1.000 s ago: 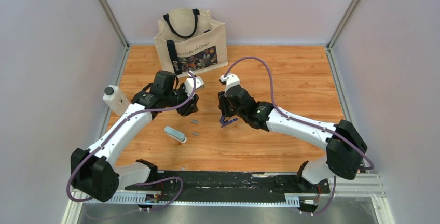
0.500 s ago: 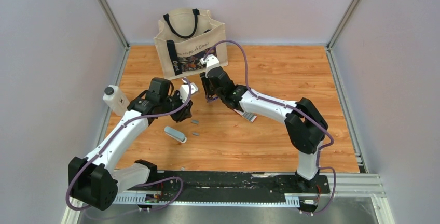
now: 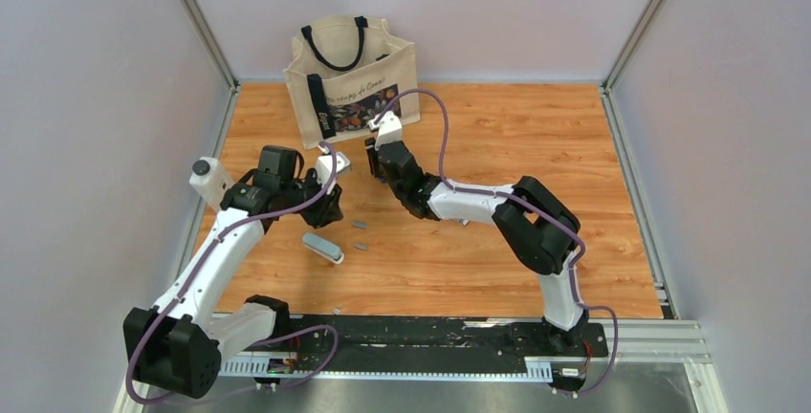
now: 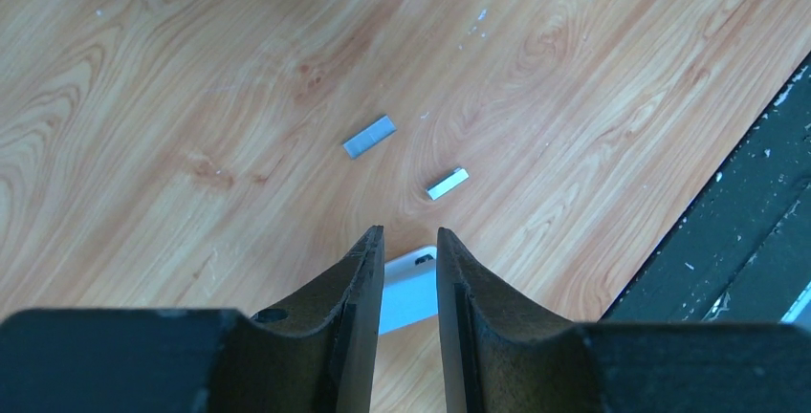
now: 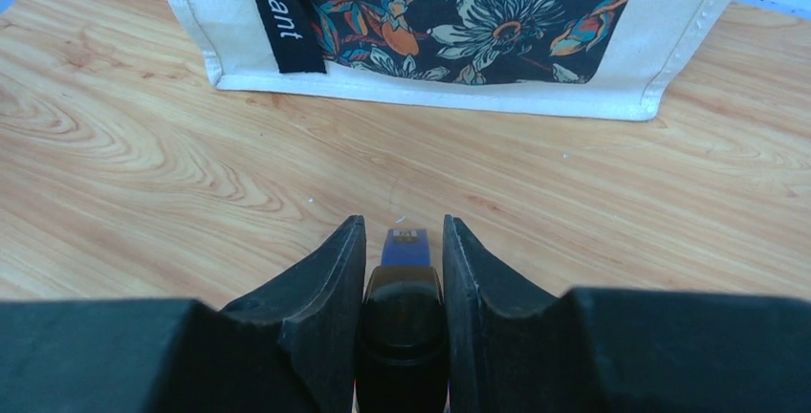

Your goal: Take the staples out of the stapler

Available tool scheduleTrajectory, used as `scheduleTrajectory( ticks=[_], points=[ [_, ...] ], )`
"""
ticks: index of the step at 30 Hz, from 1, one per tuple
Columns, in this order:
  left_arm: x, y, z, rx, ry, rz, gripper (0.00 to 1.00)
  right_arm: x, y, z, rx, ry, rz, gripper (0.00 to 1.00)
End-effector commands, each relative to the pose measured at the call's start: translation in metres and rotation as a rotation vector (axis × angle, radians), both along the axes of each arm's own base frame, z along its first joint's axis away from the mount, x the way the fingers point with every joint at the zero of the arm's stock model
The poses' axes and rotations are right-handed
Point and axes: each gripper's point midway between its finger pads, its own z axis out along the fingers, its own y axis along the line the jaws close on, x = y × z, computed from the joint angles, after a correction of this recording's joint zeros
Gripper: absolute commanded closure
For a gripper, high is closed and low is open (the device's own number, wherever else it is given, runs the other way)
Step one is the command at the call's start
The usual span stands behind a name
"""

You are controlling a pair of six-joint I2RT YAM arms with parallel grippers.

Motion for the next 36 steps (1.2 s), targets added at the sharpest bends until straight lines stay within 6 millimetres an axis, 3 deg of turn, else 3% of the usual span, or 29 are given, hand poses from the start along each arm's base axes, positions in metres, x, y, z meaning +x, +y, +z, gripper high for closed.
scheduleTrajectory(
  ticks=[1, 2, 4, 8, 12, 14, 15, 16, 19, 20, 23, 25, 26, 29, 33, 36],
  points=[
    [-0.004, 0.000, 0.009, -0.026, -0.026, -0.016, 0.65, -0.019, 0.001, -0.005, 0.052, -0.004, -0.034, 0.97],
    [-0.004, 0.000, 0.010, -0.028, -0.030, -0.017, 0.64, -0.028, 0.004, -0.007, 0.067, 0.011, -0.028, 0.94],
    [-0.005, 0.000, 0.012, -0.030, -0.035, -0.016, 0.64, -0.041, -0.007, -0.027, 0.033, 0.061, -0.053, 0.72],
    [-0.013, 0.002, 0.008, -0.008, -0.009, -0.055, 0.61, -0.078, -0.018, -0.054, 0.055, 0.162, -0.077, 0.43],
    [-0.013, 0.005, 0.002, 0.032, -0.009, -0.107, 0.59, -0.090, -0.035, -0.057, 0.047, 0.203, -0.107, 0.29],
    [-0.009, 0.007, -0.002, 0.061, -0.010, -0.118, 0.59, -0.090, -0.043, -0.041, 0.053, 0.193, -0.111, 0.22],
    [-0.006, 0.008, -0.004, 0.077, -0.021, -0.134, 0.58, -0.091, -0.048, -0.039, 0.038, 0.199, -0.113, 0.21],
    [-0.002, 0.009, -0.006, 0.090, -0.013, -0.135, 0.58, -0.091, -0.052, -0.017, 0.064, 0.177, -0.105, 0.21],
    [0.004, 0.010, -0.011, 0.109, 0.011, -0.137, 0.59, -0.089, -0.076, -0.007, 0.069, 0.179, -0.107, 0.14],
    [0.004, 0.008, -0.011, 0.101, 0.017, -0.142, 0.59, -0.080, -0.093, 0.001, 0.085, 0.176, -0.134, 0.11],
    [0.006, 0.003, -0.010, 0.072, 0.016, -0.142, 0.59, -0.066, -0.122, -0.009, 0.057, 0.240, -0.174, 0.09],
    [0.006, 0.002, -0.009, 0.060, 0.009, -0.138, 0.59, -0.061, -0.134, -0.023, 0.030, 0.294, -0.181, 0.07],
    [0.007, 0.001, -0.008, 0.055, 0.000, -0.137, 0.59, -0.056, -0.149, -0.035, 0.010, 0.351, -0.220, 0.06],
    [0.007, 0.003, -0.007, 0.064, -0.003, -0.131, 0.59, -0.047, -0.156, -0.065, -0.055, 0.471, -0.232, 0.05],
    [0.005, 0.005, -0.006, 0.075, -0.009, -0.136, 0.59, -0.052, -0.155, -0.100, -0.123, 0.576, -0.224, 0.06],
    [0.003, 0.005, -0.006, 0.072, -0.012, -0.132, 0.58, -0.047, -0.152, -0.103, -0.106, 0.587, -0.234, 0.11]
  ],
)
